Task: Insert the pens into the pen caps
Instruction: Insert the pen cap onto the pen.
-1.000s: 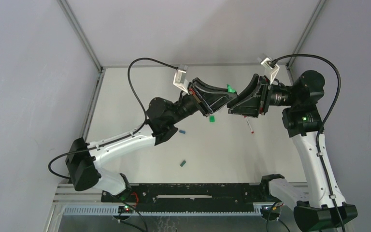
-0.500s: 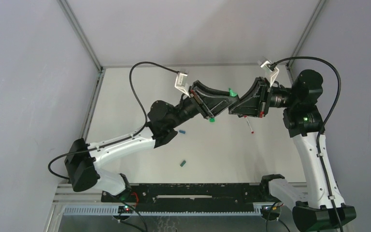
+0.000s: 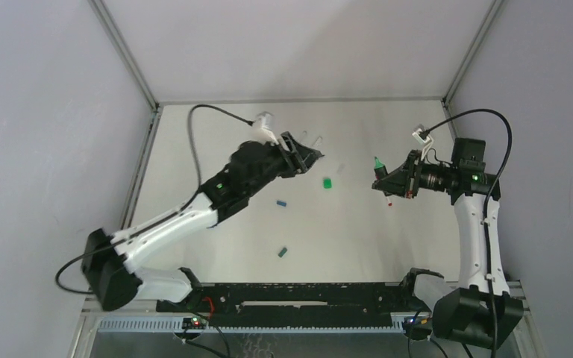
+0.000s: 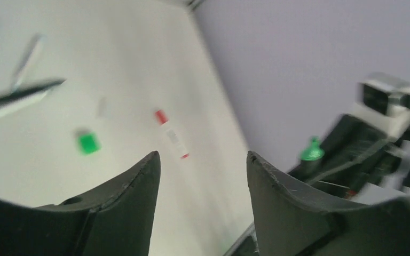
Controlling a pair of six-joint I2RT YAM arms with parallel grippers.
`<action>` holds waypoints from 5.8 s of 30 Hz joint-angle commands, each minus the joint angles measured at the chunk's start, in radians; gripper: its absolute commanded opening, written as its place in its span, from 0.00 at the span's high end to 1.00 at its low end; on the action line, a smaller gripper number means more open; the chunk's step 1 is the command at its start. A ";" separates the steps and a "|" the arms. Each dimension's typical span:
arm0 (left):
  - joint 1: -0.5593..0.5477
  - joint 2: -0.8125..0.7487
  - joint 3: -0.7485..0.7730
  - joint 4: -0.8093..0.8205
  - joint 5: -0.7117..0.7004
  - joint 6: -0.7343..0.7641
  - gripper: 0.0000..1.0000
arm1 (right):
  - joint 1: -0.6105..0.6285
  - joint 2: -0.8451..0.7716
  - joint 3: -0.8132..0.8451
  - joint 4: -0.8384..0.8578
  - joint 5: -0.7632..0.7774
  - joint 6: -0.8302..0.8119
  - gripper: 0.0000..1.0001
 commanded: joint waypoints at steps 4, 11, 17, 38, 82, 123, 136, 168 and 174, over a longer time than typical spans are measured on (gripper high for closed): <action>0.008 0.347 0.299 -0.538 -0.093 -0.094 0.45 | -0.095 -0.047 -0.165 0.123 0.063 -0.066 1.00; 0.007 0.686 0.594 -0.747 -0.089 -0.086 0.48 | -0.164 -0.097 -0.322 0.253 0.030 -0.024 1.00; 0.007 0.875 0.834 -0.903 -0.103 -0.053 0.43 | -0.173 -0.081 -0.328 0.254 0.013 -0.048 1.00; 0.022 1.152 1.159 -1.017 -0.127 -0.009 0.50 | -0.182 -0.029 -0.330 0.238 -0.020 -0.096 1.00; 0.047 1.287 1.214 -1.139 -0.066 -0.059 0.62 | -0.198 -0.017 -0.329 0.228 -0.043 -0.117 1.00; 0.004 1.135 0.901 -1.158 -0.071 0.190 0.56 | -0.215 -0.033 -0.329 0.207 -0.051 -0.151 1.00; 0.018 1.174 0.942 -1.152 0.010 0.190 0.61 | -0.225 -0.040 -0.329 0.201 -0.065 -0.155 1.00; 0.041 0.409 0.482 -0.471 0.277 -0.039 0.92 | 0.120 -0.109 0.088 -0.243 0.155 -0.381 1.00; 0.056 0.294 0.412 -0.257 0.319 -0.154 0.93 | 0.263 -0.208 0.090 -0.051 0.324 -0.070 1.00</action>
